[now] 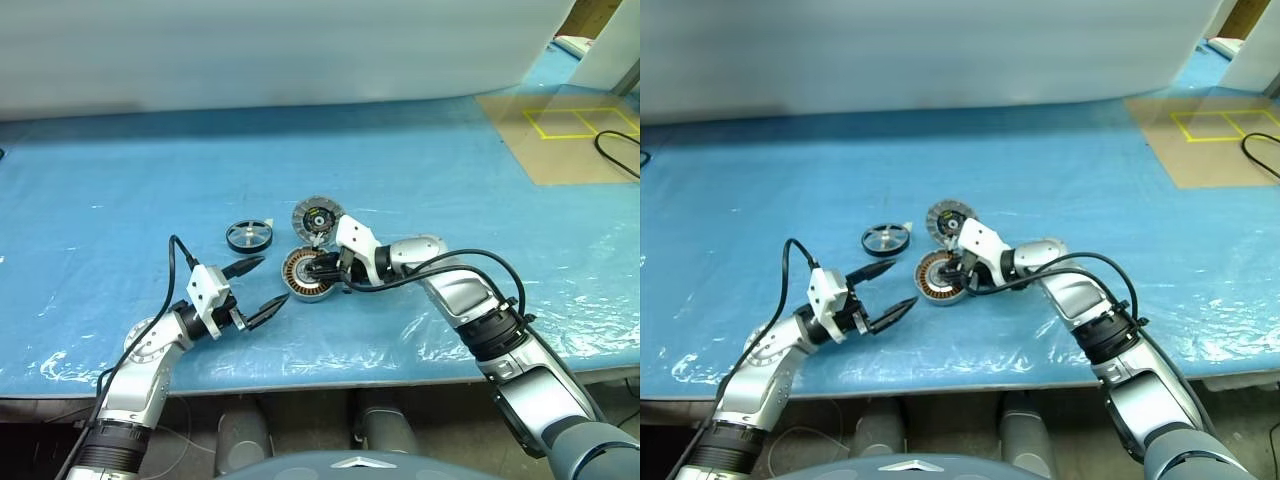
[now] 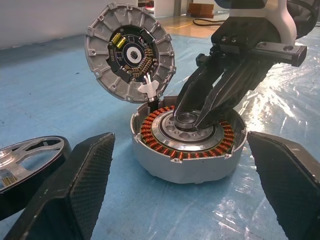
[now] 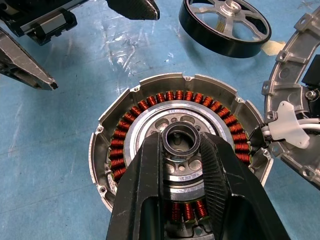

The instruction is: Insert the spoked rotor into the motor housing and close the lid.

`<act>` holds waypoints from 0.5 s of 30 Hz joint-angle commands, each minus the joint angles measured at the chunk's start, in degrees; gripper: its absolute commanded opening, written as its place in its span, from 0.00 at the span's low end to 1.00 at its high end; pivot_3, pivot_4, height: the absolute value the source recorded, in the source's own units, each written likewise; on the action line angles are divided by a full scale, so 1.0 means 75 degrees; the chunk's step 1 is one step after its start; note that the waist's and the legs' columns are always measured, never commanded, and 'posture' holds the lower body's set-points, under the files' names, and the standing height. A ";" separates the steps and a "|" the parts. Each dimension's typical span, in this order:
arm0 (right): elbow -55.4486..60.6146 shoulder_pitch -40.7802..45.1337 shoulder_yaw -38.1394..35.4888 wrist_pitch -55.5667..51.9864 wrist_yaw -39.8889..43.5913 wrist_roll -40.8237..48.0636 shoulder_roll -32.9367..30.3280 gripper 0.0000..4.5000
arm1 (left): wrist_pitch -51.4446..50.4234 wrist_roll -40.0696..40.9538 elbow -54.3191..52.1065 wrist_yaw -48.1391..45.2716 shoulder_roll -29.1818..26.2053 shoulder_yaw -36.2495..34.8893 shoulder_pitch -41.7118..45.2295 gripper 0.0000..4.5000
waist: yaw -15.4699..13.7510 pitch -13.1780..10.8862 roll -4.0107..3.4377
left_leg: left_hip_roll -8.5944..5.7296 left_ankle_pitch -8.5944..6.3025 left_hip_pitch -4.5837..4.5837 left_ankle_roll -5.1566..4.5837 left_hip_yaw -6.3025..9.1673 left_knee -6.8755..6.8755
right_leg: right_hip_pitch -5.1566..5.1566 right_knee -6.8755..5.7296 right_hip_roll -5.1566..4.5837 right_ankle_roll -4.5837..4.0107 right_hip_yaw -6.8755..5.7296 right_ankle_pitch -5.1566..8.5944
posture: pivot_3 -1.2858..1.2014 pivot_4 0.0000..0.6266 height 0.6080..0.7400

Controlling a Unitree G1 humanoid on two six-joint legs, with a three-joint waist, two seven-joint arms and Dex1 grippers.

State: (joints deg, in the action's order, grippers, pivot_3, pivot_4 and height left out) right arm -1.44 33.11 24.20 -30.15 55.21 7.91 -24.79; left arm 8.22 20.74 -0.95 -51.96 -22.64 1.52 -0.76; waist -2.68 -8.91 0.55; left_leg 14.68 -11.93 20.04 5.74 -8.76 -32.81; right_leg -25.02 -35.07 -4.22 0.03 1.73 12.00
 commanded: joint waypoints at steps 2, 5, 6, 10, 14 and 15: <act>0.0107 0.0098 0.0049 0.0105 0.0120 -0.0091 0.0047 0.14 | 0.0001 0.0063 -0.0271 0.0030 -0.0075 -0.0115 -0.0021 1.00 | 0.0002 0.0000 0.0000 | 0.0000 0.0000 0.0000 0.0000 0.0000 0.0000 | 0.0000 -0.0001 0.0000 0.0000 0.0000 0.0000 | 0.52 0.24 1.00; 0.0139 0.0101 0.0054 0.0079 0.0098 -0.0123 0.0091 0.14 | -0.0003 0.0061 -0.0268 0.0031 -0.0071 -0.0110 -0.0022 1.00 | 0.0003 0.0000 0.0000 | 0.0000 0.0000 0.0000 0.0000 0.0000 -0.0001 | 0.0000 -0.0001 0.0000 0.0000 0.0000 0.0000 | 0.52 0.24 1.00; 0.0114 0.0104 0.0086 0.0126 0.0073 -0.0189 0.0100 0.14 | -0.0008 0.0058 -0.0268 0.0032 -0.0070 -0.0106 -0.0026 1.00 | 0.0004 0.0000 0.0000 | 0.0000 0.0000 0.0000 0.0000 0.0000 -0.0001 | 0.0000 -0.0001 0.0000 0.0000 0.0000 0.0000 | 0.52 0.24 1.00; 0.0061 0.0088 0.0144 0.0244 0.0067 -0.0348 0.0119 0.14 | -0.0025 0.0056 -0.0271 0.0039 -0.0071 -0.0108 -0.0031 1.00 | 0.0005 0.0000 0.0000 | 0.0000 0.0000 0.0000 0.0000 0.0000 -0.0003 | 0.0000 -0.0003 0.0000 0.0000 0.0000 0.0000 | 0.52 0.24 1.00; 0.0065 0.0051 0.0142 0.0265 0.0094 -0.0396 0.0147 0.14 | -0.0033 0.0049 -0.0277 0.0048 -0.0076 -0.0114 -0.0033 1.00 | 0.0008 0.0000 0.0000 | 0.0000 0.0000 -0.0002 0.0000 0.0000 -0.0004 | 0.0000 -0.0007 0.0000 0.0000 0.0001 0.0000 | 0.52 0.24 1.00; 0.0065 0.0043 0.0138 0.0268 0.0102 -0.0405 0.0146 0.14 | -0.0034 0.0046 -0.0278 0.0047 -0.0079 -0.0113 -0.0032 1.00 | 0.0008 0.0000 0.0000 | 0.0000 0.0000 -0.0002 0.0000 0.0000 -0.0005 | 0.0000 -0.0007 0.0000 0.0000 0.0001 0.0000 | 0.52 0.24 1.00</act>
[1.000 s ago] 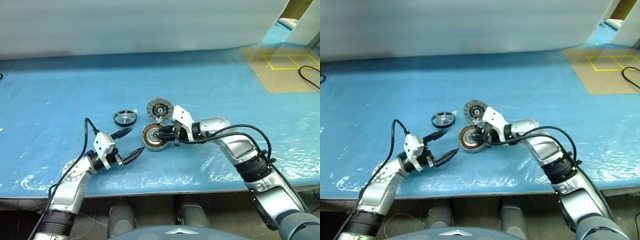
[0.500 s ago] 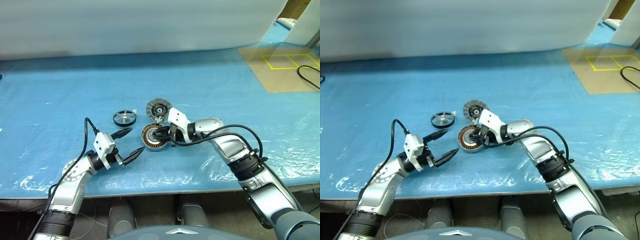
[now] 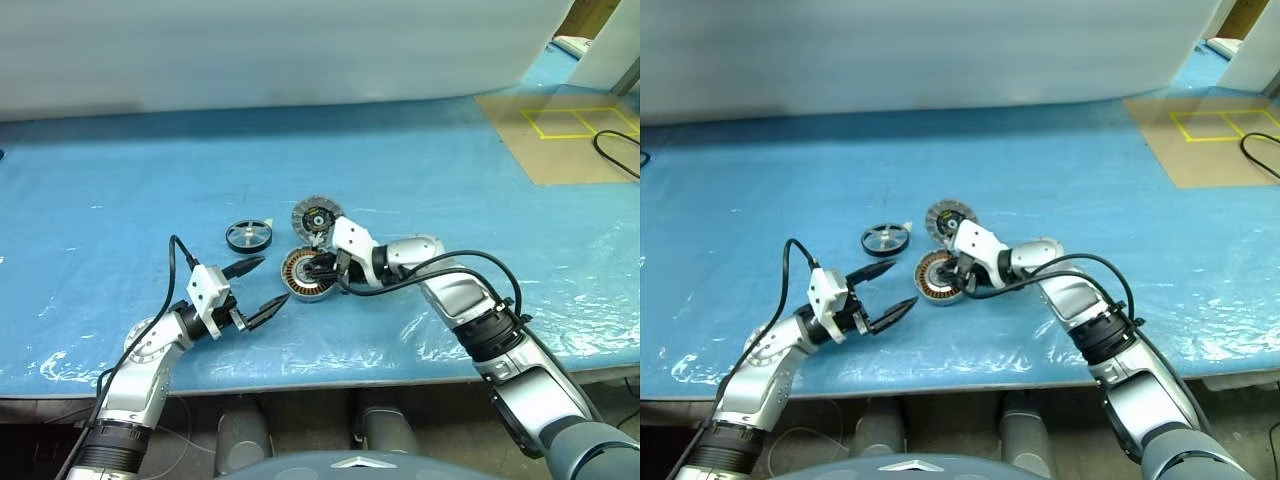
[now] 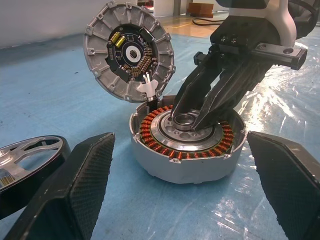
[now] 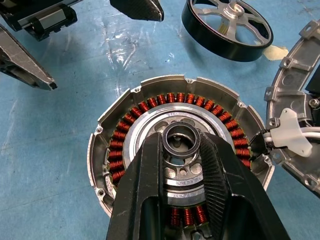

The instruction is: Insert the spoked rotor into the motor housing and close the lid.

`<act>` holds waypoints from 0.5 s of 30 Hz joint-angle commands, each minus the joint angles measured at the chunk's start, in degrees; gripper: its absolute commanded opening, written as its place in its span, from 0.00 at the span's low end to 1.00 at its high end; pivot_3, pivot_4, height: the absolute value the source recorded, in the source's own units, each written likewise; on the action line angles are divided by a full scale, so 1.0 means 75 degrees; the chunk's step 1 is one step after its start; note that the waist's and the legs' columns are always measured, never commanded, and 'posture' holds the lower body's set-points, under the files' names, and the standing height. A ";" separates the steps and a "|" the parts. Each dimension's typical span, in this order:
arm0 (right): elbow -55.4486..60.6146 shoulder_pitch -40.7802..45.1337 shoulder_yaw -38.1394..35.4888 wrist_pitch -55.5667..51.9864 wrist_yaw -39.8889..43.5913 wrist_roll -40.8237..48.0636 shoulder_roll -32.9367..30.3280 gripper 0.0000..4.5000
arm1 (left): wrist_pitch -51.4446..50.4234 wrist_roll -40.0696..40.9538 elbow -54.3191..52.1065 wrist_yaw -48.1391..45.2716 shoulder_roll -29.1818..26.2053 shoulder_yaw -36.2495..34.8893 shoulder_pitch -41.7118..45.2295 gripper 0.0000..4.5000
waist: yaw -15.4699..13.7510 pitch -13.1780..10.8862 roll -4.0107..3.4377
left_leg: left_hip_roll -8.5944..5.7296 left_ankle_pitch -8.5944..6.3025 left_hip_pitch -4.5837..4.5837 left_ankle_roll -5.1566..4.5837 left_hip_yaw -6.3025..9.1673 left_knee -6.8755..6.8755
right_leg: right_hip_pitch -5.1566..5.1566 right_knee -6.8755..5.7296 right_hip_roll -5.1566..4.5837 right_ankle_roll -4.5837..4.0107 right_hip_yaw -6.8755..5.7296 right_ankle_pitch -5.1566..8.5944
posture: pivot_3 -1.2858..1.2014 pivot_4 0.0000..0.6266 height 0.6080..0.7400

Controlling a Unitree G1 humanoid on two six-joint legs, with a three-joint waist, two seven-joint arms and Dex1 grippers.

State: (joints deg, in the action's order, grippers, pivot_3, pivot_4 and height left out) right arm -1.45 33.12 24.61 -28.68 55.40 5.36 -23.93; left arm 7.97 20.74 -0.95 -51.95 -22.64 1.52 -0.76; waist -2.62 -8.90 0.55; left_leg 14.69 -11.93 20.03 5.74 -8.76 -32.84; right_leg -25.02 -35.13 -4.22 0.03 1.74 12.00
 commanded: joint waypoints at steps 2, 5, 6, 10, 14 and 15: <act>0.0068 0.0024 0.0076 0.0080 0.0095 -0.0080 0.0012 0.14 | -0.0002 0.0043 -0.0274 0.0042 -0.0082 -0.0113 -0.0027 1.00 | -0.0001 0.0000 0.0000 | 0.0000 0.0000 0.0000 0.0000 0.0000 -0.0002 | 0.0000 -0.0001 0.0000 0.0000 0.0000 0.0000 | 0.52 0.24 1.00; 0.0082 -0.0027 0.0075 0.0096 0.0113 -0.0113 -0.0034 0.14 | -0.0007 0.0047 -0.0279 0.0031 -0.0089 -0.0121 -0.0031 1.00 | -0.0002 0.0000 0.0000 | 0.0000 0.0000 0.0000 0.0000 0.0000 -0.0003 | 0.0000 -0.0003 0.0000 0.0000 0.0000 0.0000 | 0.52 0.24 1.00; 0.0080 -0.0035 0.0075 0.0103 0.0117 -0.0123 -0.0041 0.14 | -0.0010 0.0048 -0.0280 0.0029 -0.0089 -0.0121 -0.0030 1.00 | -0.0002 0.0000 0.0000 | 0.0000 0.0000 0.0000 0.0000 0.0000 -0.0004 | 0.0000 -0.0004 0.0000 0.0000 0.0001 0.0000 | 0.52 0.24 1.00; 0.0095 -0.0093 0.0087 0.0101 0.0171 -0.0152 -0.0073 0.14 | -0.0020 0.0050 -0.0272 0.0012 -0.0088 -0.0107 -0.0011 1.00 | -0.0003 0.0000 0.0000 | 0.0000 0.0000 0.0000 0.0000 0.0000 -0.0007 | 0.0000 -0.0007 0.0000 0.0000 0.0001 0.0000 | 0.52 0.24 1.00; 0.0122 -0.0138 0.0093 0.0042 0.0232 -0.0134 -0.0102 0.14 | -0.0031 0.0053 -0.0271 0.0002 -0.0098 -0.0107 -0.0009 1.00 | -0.0002 0.0000 0.0000 | 0.0000 0.0000 0.0000 0.0000 0.0000 -0.0010 | 0.0001 -0.0009 -0.0001 0.0000 0.0001 0.0000 | 0.52 0.24 1.00; 0.0130 -0.0150 0.0100 0.0025 0.0248 -0.0135 -0.0119 0.14 | -0.0034 0.0052 -0.0270 0.0003 -0.0099 -0.0105 -0.0007 1.00 | -0.0003 0.0000 0.0000 | 0.0000 0.0000 0.0000 0.0000 0.0000 -0.0011 | 0.0001 -0.0009 -0.0001 0.0000 0.0001 0.0000 | 0.52 0.24 1.00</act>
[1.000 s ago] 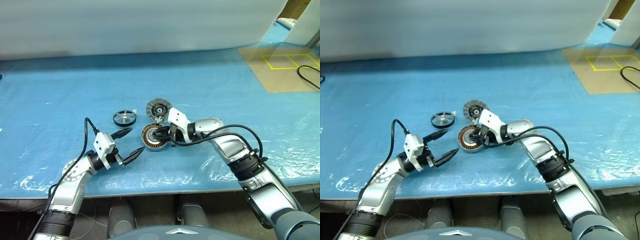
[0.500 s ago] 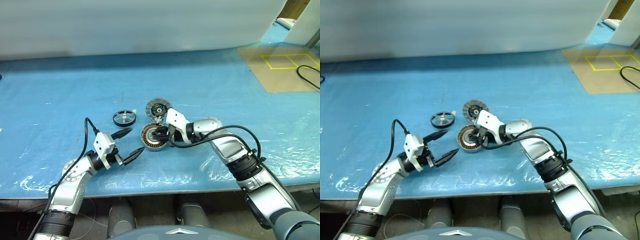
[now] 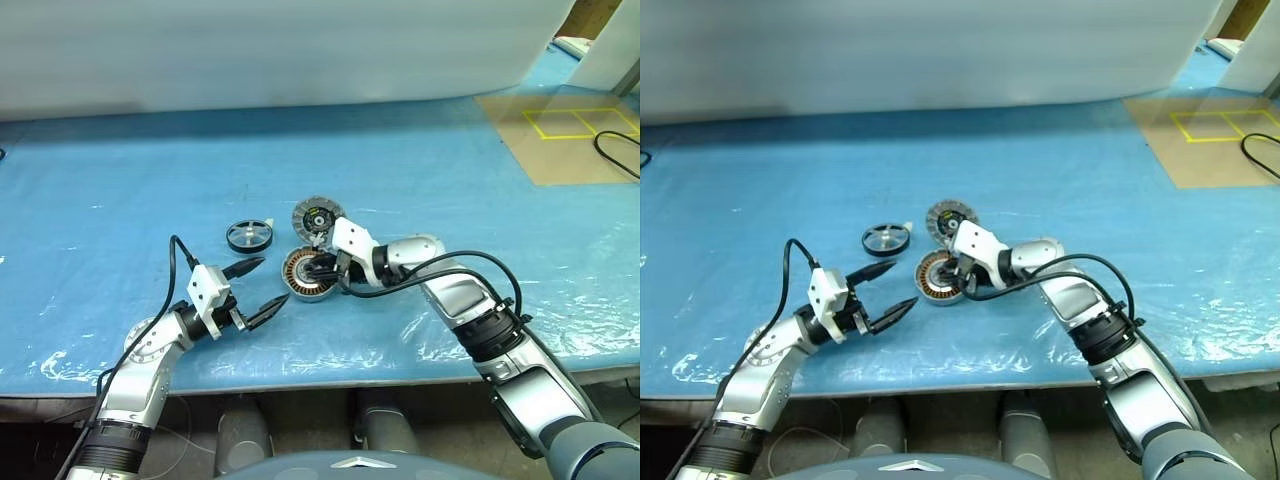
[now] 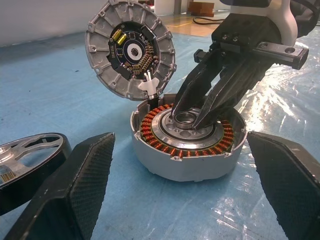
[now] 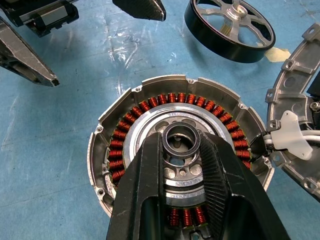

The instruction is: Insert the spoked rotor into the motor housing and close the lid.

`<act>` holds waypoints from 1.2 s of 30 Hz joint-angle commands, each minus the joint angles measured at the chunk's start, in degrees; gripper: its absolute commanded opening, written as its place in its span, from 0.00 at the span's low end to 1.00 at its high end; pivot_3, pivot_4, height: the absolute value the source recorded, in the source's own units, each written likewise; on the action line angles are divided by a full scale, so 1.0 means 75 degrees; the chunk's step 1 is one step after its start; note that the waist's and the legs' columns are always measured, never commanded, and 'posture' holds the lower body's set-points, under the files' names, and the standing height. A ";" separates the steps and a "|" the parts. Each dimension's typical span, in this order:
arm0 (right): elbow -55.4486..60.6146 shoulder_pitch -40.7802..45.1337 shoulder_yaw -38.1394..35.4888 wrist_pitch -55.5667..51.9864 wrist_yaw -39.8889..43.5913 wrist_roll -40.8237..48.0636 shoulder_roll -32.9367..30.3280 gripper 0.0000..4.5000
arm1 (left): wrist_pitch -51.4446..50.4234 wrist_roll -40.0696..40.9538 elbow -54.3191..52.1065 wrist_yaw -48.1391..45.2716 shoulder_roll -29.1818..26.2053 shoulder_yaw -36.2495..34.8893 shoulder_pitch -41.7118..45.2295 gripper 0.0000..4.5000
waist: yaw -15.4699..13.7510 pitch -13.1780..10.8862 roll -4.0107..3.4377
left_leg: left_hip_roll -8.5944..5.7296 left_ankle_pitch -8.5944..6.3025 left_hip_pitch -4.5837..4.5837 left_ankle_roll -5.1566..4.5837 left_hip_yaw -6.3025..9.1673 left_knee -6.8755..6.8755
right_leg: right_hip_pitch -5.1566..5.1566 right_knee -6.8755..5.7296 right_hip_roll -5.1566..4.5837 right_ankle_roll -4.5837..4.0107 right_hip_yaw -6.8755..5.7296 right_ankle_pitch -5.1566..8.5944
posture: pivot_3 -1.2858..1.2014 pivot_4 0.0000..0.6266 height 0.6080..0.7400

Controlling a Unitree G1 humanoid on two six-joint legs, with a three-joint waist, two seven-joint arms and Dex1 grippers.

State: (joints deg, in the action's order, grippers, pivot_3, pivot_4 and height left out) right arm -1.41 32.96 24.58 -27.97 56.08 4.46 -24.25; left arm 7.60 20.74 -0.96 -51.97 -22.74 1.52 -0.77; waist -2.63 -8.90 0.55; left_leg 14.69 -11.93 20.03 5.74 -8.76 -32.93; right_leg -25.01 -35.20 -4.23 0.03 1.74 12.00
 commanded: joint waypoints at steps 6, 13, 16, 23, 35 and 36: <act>0.0135 -0.0169 0.0075 -0.0222 0.0201 0.0051 -0.0068 0.14 | 0.0010 0.0049 -0.0258 0.0013 -0.0088 -0.0105 0.0012 1.00 | 0.0000 0.0000 0.0000 | 0.0000 0.0000 -0.0002 0.0000 0.0000 -0.0004 | 0.0002 -0.0003 0.0000 0.0000 0.0001 0.0000 | 0.52 0.24 1.00; 0.0186 -0.0238 0.0065 -0.0338 0.0251 0.0078 -0.0077 0.14 | 0.0013 0.0041 -0.0246 0.0007 -0.0093 -0.0101 0.0025 1.00 | -0.0001 0.0001 0.0000 | 0.0000 0.0000 -0.0002 0.0000 0.0000 -0.0005 | 0.0002 -0.0004 0.0000 0.0000 0.0002 0.0000 | 0.52 0.24 1.00; 0.0201 -0.0250 0.0066 -0.0348 0.0238 0.0048 -0.0068 0.14 | 0.0013 0.0040 -0.0241 0.0003 -0.0089 -0.0094 0.0034 1.00 | -0.0001 0.0001 0.0000 | 0.0000 0.0000 -0.0003 0.0000 0.0000 -0.0005 | 0.0002 -0.0005 0.0000 0.0000 0.0002 0.0000 | 0.52 0.24 1.00; 0.0169 -0.0285 0.0063 -0.0216 0.0241 0.0011 -0.0084 0.35 | 0.0020 0.0018 -0.0220 0.0006 -0.0104 -0.0101 0.0048 1.00 | -0.0001 0.0001 0.0000 | 0.0000 0.0000 -0.0003 0.0000 0.0000 -0.0006 | 0.0002 -0.0008 0.0000 0.0000 0.0002 0.0000 | 0.52 0.24 1.00; 0.0519 -0.0229 -0.1108 -0.0986 0.0394 0.1634 0.0409 0.50 | 0.0023 -0.0008 -0.0136 -0.0005 -0.0095 -0.0049 0.0107 1.00 | 0.0011 0.0001 0.0001 | 0.0002 0.0000 -0.0003 -0.0001 0.0001 -0.0011 | -0.0004 -0.0023 0.0000 -0.0001 0.0004 0.0000 | 0.52 0.24 1.00; 0.0514 -0.0240 -0.1101 -0.0976 0.0311 0.1616 0.0451 0.42 | 0.0024 -0.0010 -0.0138 -0.0006 -0.0093 -0.0046 0.0103 1.00 | 0.0016 0.0001 0.0001 | 0.0002 0.0000 -0.0003 -0.0001 0.0001 -0.0011 | -0.0004 -0.0023 0.0001 -0.0001 0.0003 0.0000 | 0.52 0.24 1.00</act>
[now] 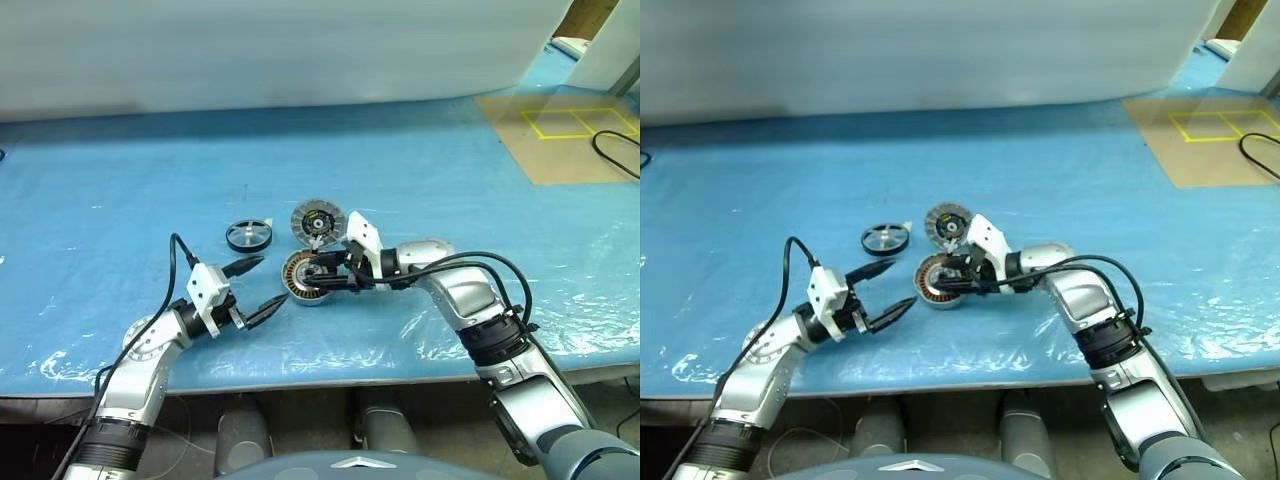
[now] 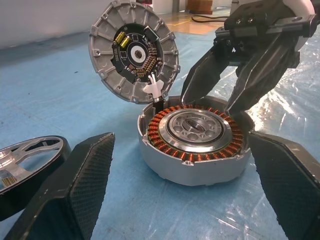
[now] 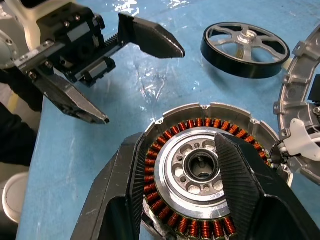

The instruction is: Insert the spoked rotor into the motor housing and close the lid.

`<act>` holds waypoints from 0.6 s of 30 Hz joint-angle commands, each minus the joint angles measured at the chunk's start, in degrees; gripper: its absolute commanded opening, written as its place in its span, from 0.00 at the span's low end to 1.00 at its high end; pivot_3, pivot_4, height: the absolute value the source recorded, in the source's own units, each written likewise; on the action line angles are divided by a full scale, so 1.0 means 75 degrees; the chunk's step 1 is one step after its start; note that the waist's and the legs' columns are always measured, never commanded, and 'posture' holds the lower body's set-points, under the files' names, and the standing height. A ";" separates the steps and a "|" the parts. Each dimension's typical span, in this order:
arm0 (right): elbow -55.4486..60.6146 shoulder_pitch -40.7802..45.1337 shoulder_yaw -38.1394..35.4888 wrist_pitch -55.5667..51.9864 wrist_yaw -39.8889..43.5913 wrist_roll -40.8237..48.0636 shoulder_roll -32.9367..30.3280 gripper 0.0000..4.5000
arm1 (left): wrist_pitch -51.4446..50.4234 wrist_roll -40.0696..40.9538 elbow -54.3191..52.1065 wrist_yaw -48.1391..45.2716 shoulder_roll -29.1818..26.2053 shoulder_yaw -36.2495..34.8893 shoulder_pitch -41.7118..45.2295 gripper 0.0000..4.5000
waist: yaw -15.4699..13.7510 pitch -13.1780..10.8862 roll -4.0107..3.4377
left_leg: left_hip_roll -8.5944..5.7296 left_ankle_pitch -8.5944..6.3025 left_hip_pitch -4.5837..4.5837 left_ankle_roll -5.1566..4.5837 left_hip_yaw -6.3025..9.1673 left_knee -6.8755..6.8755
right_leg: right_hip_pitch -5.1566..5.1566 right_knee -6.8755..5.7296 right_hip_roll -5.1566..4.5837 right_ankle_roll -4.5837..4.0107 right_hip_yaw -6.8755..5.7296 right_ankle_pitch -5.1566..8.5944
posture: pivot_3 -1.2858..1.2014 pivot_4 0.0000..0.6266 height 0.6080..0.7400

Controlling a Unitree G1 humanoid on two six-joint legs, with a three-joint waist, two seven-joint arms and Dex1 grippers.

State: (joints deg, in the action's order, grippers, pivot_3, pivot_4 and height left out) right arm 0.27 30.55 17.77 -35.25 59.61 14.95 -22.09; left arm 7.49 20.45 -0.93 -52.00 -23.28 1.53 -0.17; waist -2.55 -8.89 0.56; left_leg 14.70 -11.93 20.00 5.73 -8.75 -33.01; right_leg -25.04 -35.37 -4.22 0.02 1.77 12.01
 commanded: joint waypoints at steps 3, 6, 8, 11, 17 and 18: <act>0.0308 0.0046 -0.0049 0.0126 -0.0238 0.0074 0.0147 0.23 | 0.0040 0.0022 -0.0141 0.0001 -0.0018 -0.0042 0.0019 1.00 | -0.0005 0.0000 0.0000 | 0.0000 0.0000 0.0002 0.0000 0.0000 0.0000 | -0.0002 -0.0001 -0.0001 0.0000 0.0000 0.0000 | 0.52 0.24 1.00; 0.0406 0.0092 -0.0027 0.0099 -0.0346 0.0089 0.0217 0.00 | 0.0037 0.0022 -0.0154 -0.0001 -0.0031 -0.0054 0.0000 1.00 | -0.0008 0.0000 0.0000 | -0.0002 0.0000 0.0002 0.0000 0.0000 0.0000 | -0.0002 0.0000 -0.0002 0.0000 0.0000 0.0000 | 0.52 0.24 1.00; 0.0429 0.0167 0.0049 0.0108 -0.0370 0.0017 0.0182 0.00 | 0.0036 0.0018 -0.0149 -0.0001 -0.0030 -0.0052 0.0005 1.00 | -0.0007 0.0000 0.0000 | 0.0000 0.0000 0.0002 0.0001 0.0000 0.0000 | -0.0002 -0.0001 -0.0001 0.0000 -0.0001 0.0000 | 0.52 0.24 1.00; 0.0346 0.0216 0.0195 0.0236 -0.0375 -0.0179 0.0090 0.00 | 0.0039 0.0009 -0.0138 0.0000 -0.0018 -0.0039 0.0020 1.00 | -0.0006 0.0000 0.0000 | -0.0001 0.0000 0.0002 0.0001 0.0000 0.0000 | -0.0002 -0.0001 -0.0001 0.0000 0.0000 0.0000 | 0.52 0.24 1.00; 0.0054 0.0177 0.0506 0.0639 -0.0446 -0.0700 -0.0016 0.00 | 0.0039 0.0013 -0.0145 0.0003 -0.0003 -0.0034 0.0019 1.00 | -0.0005 0.0000 0.0000 | -0.0001 0.0000 0.0002 0.0001 0.0000 0.0000 | -0.0002 0.0000 -0.0001 0.0000 0.0000 0.0000 | 0.52 0.24 1.00; 0.0009 0.0170 0.0552 0.0704 -0.0454 -0.0780 -0.0025 0.00 | 0.0040 0.0013 -0.0146 0.0004 -0.0002 -0.0034 0.0017 1.00 | -0.0004 0.0000 0.0000 | -0.0001 0.0000 0.0003 0.0001 0.0000 0.0000 | -0.0002 0.0000 -0.0001 0.0000 0.0000 0.0000 | 0.52 0.24 1.00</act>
State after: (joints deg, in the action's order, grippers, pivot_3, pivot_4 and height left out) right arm -0.14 31.03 21.34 -31.65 56.34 9.79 -22.17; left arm 7.49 20.21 -0.92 -52.01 -23.25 1.64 -0.20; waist -2.58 -8.89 0.56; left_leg 14.70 -11.93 20.02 5.74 -8.75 -33.01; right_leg -25.06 -35.37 -4.23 0.02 1.77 12.01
